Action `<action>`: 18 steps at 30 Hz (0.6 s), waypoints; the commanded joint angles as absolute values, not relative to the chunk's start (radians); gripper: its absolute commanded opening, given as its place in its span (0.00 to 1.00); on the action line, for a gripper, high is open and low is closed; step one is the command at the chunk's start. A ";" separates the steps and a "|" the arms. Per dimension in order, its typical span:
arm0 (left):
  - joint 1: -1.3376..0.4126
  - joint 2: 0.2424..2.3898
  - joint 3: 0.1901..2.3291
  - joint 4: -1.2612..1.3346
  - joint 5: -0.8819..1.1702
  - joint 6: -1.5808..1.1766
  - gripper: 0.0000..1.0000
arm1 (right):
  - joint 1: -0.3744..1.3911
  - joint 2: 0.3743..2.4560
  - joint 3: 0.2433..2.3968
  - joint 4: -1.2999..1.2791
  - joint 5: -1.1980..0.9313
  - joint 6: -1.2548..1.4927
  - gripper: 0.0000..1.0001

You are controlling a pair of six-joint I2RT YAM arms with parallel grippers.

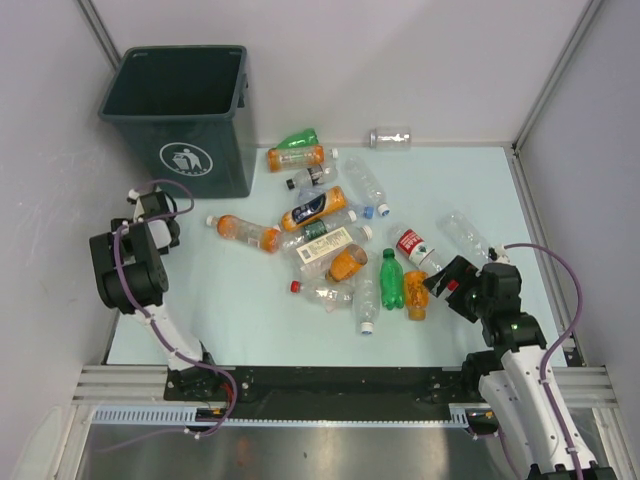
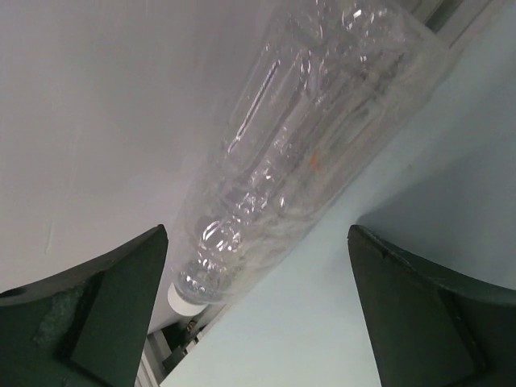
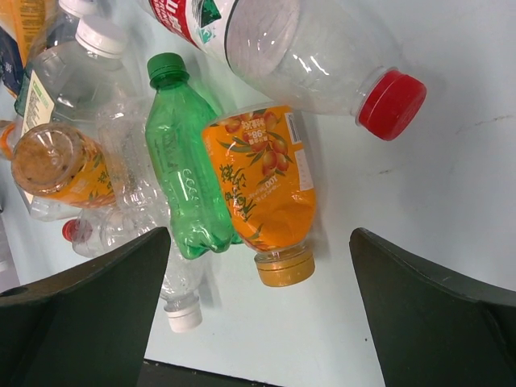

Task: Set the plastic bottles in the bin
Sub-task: Pick up the plastic bottle from the corner of the board.

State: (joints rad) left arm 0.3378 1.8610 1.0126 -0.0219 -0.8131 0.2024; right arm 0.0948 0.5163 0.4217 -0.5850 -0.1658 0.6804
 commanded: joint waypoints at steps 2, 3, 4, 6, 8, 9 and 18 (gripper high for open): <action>0.362 1.905 1.066 0.061 -0.834 0.233 0.97 | 0.087 0.532 0.419 -0.549 -0.158 0.678 1.00; 0.364 1.911 1.066 0.069 -0.836 0.233 0.97 | 0.087 0.532 0.417 -0.548 -0.160 0.681 0.99; 0.365 1.914 1.068 0.074 -0.835 0.238 0.97 | 0.087 0.532 0.419 -0.546 -0.158 0.683 0.99; 0.371 1.933 1.069 0.084 -0.833 0.238 0.95 | 0.086 0.523 0.417 -0.542 -0.160 0.690 0.99; 0.380 1.950 1.077 0.083 -0.821 0.235 0.94 | 0.087 0.497 0.417 -0.531 -0.160 0.696 0.99; 0.383 1.953 1.080 0.074 -0.819 0.230 0.93 | 0.087 0.489 0.417 -0.525 -0.160 0.703 0.99; 0.393 1.976 1.086 0.058 -0.798 0.189 0.68 | 0.086 0.443 0.417 -0.509 -0.158 0.721 0.99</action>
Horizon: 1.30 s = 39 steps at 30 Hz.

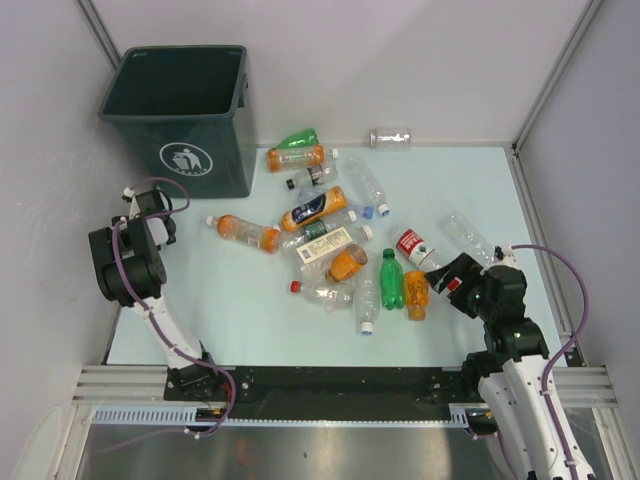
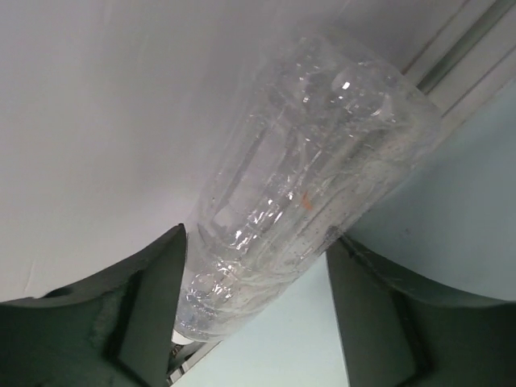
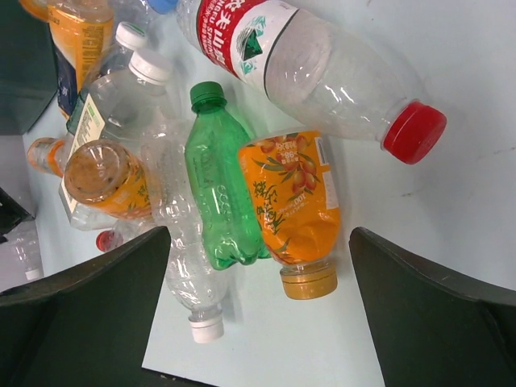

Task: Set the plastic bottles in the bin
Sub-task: Pick up the plastic bottle from the corner of the board, then place the plastic bottle in the trash bin.

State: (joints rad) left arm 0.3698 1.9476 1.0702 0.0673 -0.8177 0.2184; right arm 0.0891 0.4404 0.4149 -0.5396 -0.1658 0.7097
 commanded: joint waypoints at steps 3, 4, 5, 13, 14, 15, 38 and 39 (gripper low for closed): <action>0.393 1.973 1.085 0.048 -0.799 0.170 0.44 | 0.084 0.456 0.417 -0.514 -0.158 0.716 0.99; 0.393 1.964 1.085 0.045 -0.805 0.160 0.39 | 0.086 0.457 0.417 -0.515 -0.158 0.716 0.99; 0.394 1.957 1.078 0.046 -0.816 0.155 0.33 | 0.084 0.457 0.417 -0.515 -0.158 0.715 0.98; 0.393 1.823 1.051 0.034 -0.853 0.074 0.13 | 0.086 0.449 0.417 -0.541 -0.115 0.700 0.98; 0.391 1.792 1.052 0.022 -0.856 0.057 0.13 | 0.086 0.448 0.416 -0.545 -0.110 0.698 0.98; 0.391 1.775 1.054 -0.020 -0.856 0.023 0.12 | 0.086 0.448 0.416 -0.549 -0.106 0.692 0.98; 0.244 0.924 1.069 -0.413 0.061 -0.429 0.11 | 0.084 0.436 0.433 -0.568 -0.143 0.649 0.98; 0.242 0.872 1.071 -0.423 0.069 -0.430 0.11 | 0.083 0.434 0.433 -0.569 -0.144 0.649 0.98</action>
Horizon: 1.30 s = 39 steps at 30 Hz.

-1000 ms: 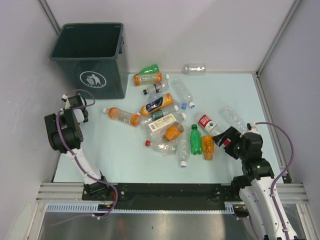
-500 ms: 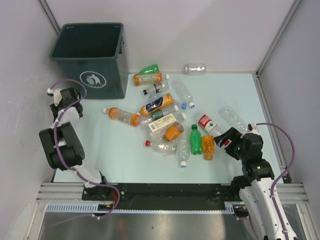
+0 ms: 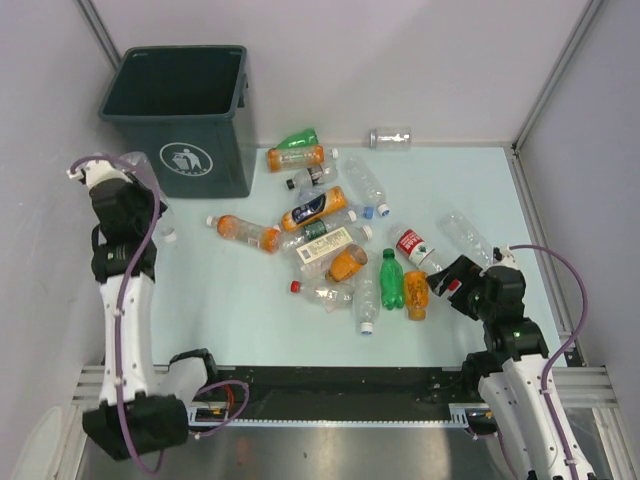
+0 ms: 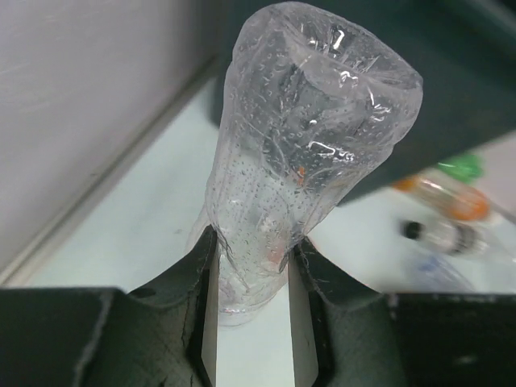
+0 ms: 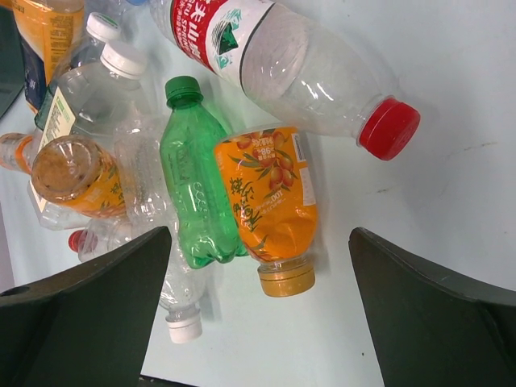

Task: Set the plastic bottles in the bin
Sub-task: Place the plastic bottle in the trash bin.

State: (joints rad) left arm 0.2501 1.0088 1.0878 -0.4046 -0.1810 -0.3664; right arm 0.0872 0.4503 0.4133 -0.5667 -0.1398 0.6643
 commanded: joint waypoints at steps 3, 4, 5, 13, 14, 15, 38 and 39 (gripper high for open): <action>0.244 0.804 1.107 -0.423 0.118 -0.420 0.11 | 0.084 0.430 0.433 -0.565 -0.141 0.649 0.98; 0.244 0.801 1.129 -0.436 0.127 -0.422 0.11 | 0.084 0.431 0.434 -0.565 -0.141 0.650 0.98; 0.244 0.804 1.185 -0.442 0.153 -0.420 0.11 | 0.084 0.433 0.433 -0.561 -0.138 0.650 0.98; 0.244 0.861 1.365 -0.388 0.299 -0.477 0.10 | 0.084 0.453 0.437 -0.546 -0.101 0.660 0.97; 0.242 0.870 1.376 -0.349 0.305 -0.500 0.10 | 0.084 0.453 0.440 -0.546 -0.101 0.660 0.97; 0.244 0.877 1.382 -0.325 0.313 -0.509 0.10 | 0.084 0.453 0.442 -0.549 -0.101 0.663 0.98; 0.213 1.428 1.623 0.324 0.207 -0.673 0.28 | 0.084 0.543 0.477 -0.462 -0.144 0.716 0.98; 0.212 1.443 1.629 0.336 0.203 -0.672 0.29 | 0.084 0.558 0.479 -0.457 -0.143 0.713 0.98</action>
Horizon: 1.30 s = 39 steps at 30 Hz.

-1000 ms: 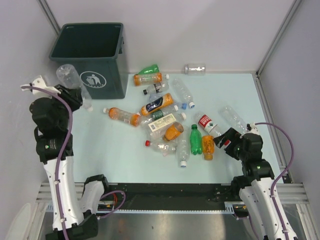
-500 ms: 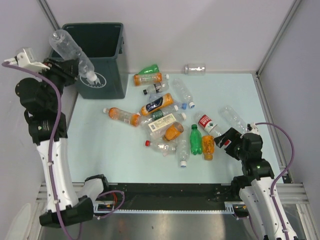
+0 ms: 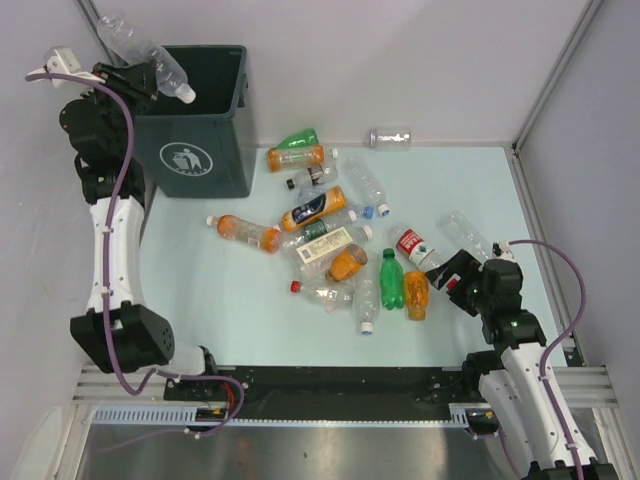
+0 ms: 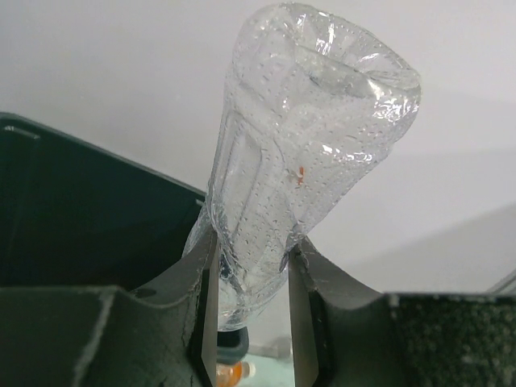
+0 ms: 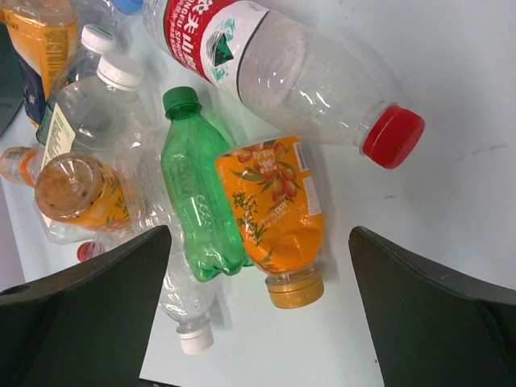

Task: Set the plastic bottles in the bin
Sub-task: Place the plastic bottle in the trash bin, then pick up the plastic bottle at the center of the board.

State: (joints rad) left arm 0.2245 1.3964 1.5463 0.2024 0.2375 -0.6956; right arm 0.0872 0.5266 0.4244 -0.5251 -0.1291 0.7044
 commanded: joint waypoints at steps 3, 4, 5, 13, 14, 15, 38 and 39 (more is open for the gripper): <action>0.199 1.496 1.657 0.331 0.183 -0.646 0.40 | 0.084 0.581 0.489 -0.457 -0.141 0.709 0.98; 0.193 1.508 1.666 0.330 0.170 -0.631 0.65 | 0.084 0.584 0.491 -0.457 -0.141 0.707 0.98; 0.190 1.514 1.667 0.324 0.160 -0.602 0.76 | 0.083 0.587 0.492 -0.459 -0.141 0.707 0.99; 0.160 1.497 1.677 0.218 0.089 -0.499 1.00 | 0.084 0.575 0.506 -0.494 -0.101 0.703 1.00; 0.161 1.491 1.677 0.207 0.077 -0.492 1.00 | 0.084 0.572 0.508 -0.500 -0.098 0.701 1.00; 0.160 1.483 1.675 0.196 0.072 -0.489 1.00 | 0.084 0.572 0.509 -0.502 -0.098 0.703 1.00; 0.057 0.821 0.879 -0.139 0.442 -0.488 1.00 | 0.224 0.693 0.560 -0.546 0.063 0.664 0.99; 0.029 0.807 0.859 -0.153 0.445 -0.480 1.00 | 0.242 0.702 0.560 -0.545 0.081 0.667 0.99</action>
